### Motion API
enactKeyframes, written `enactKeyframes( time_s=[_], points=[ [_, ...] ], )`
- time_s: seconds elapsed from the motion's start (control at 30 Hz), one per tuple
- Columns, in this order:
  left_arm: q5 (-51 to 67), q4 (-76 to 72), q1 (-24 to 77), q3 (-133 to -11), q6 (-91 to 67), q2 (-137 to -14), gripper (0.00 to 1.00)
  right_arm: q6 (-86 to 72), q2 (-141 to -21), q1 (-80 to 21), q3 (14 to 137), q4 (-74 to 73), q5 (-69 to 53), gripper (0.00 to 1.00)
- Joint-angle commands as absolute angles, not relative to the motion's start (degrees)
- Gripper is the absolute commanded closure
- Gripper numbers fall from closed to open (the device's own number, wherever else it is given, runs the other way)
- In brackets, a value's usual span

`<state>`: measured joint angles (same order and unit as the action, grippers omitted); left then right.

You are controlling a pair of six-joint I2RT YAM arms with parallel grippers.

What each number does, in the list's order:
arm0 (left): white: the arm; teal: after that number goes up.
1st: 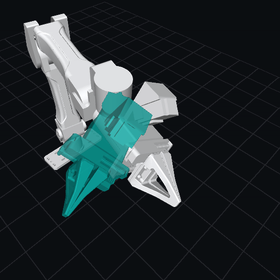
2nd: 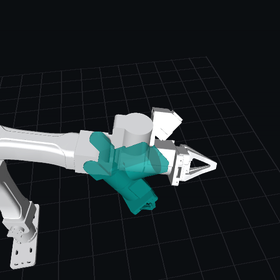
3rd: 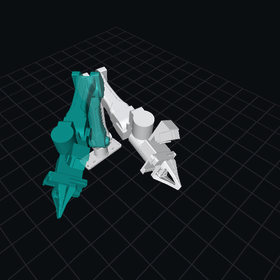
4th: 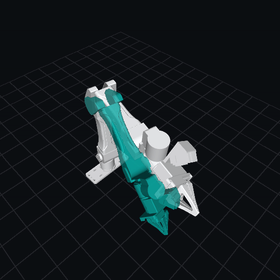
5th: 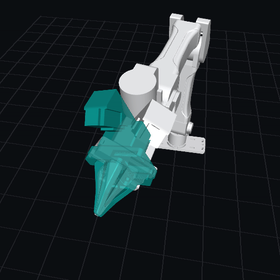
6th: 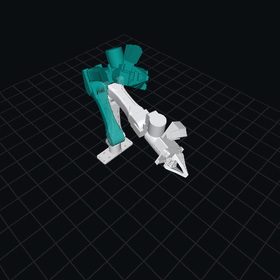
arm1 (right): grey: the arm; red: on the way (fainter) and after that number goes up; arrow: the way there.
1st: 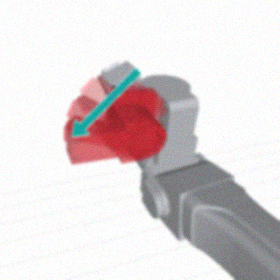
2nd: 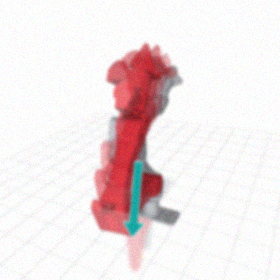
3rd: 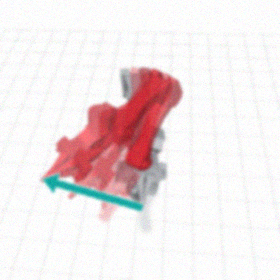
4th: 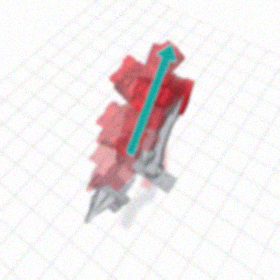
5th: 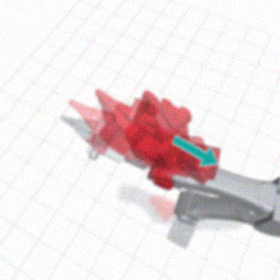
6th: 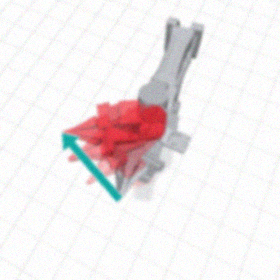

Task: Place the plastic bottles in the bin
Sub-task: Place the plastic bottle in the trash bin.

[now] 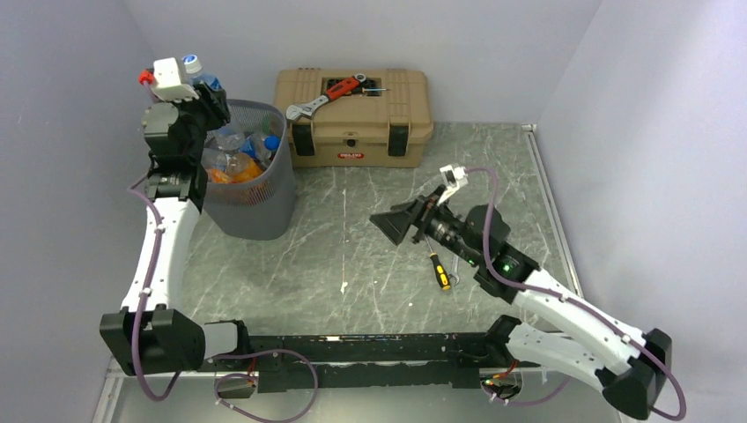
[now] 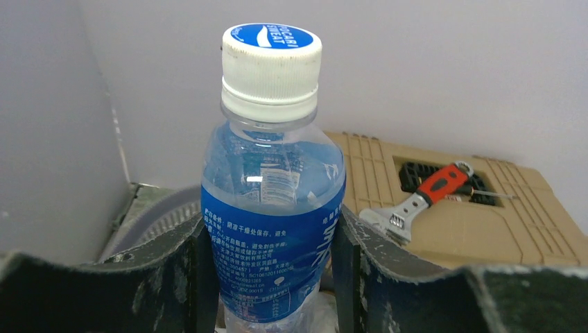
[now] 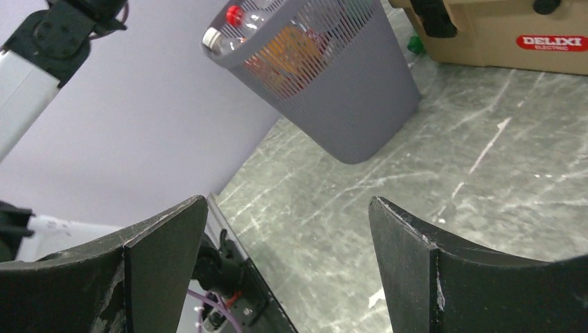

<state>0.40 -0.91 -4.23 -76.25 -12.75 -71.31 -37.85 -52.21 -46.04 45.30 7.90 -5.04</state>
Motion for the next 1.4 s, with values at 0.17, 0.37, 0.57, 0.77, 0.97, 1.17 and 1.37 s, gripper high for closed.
enactKeyframes(
  time_s=[0.17, 0.37, 0.57, 0.77, 0.97, 1.17, 1.37],
  points=[
    [4.8, -35.5, -4.4, -60.6, -15.9, -72.9, 1.00, -32.1, -38.6, -46.3, 33.5, 12.6, -1.7, 0.09],
    [2.0, -50.2, -4.9, -54.5, -21.3, -78.1, 0.99, -31.4, -37.5, -46.2, 32.4, 13.6, -3.1, 0.09],
    [1.9, -49.5, -5.4, -52.7, -24.2, -78.2, 0.79, -31.0, -37.2, -46.3, 31.1, 13.5, -1.9, 0.09],
    [1.0, -40.8, -5.4, -51.9, -23.4, -72.8, 0.32, -30.0, -37.9, -46.2, 31.9, 12.8, -1.5, 0.09],
    [-1.3, -26.8, -5.5, -57.1, -18.7, -66.5, 0.16, -29.9, -37.6, -46.2, 32.4, 12.4, -1.4, 0.08],
    [-6.7, -18.2, -5.4, -59.1, -14.8, -60.4, 0.08, -30.5, -37.7, -46.3, 32.5, 12.3, -1.9, 0.09],
    [-8.1, -9.5, -5.4, -61.7, -13.7, -58.4, 0.13, -31.2, -38.9, -46.2, 32.6, 12.9, -2.8, 0.08]
  ],
)
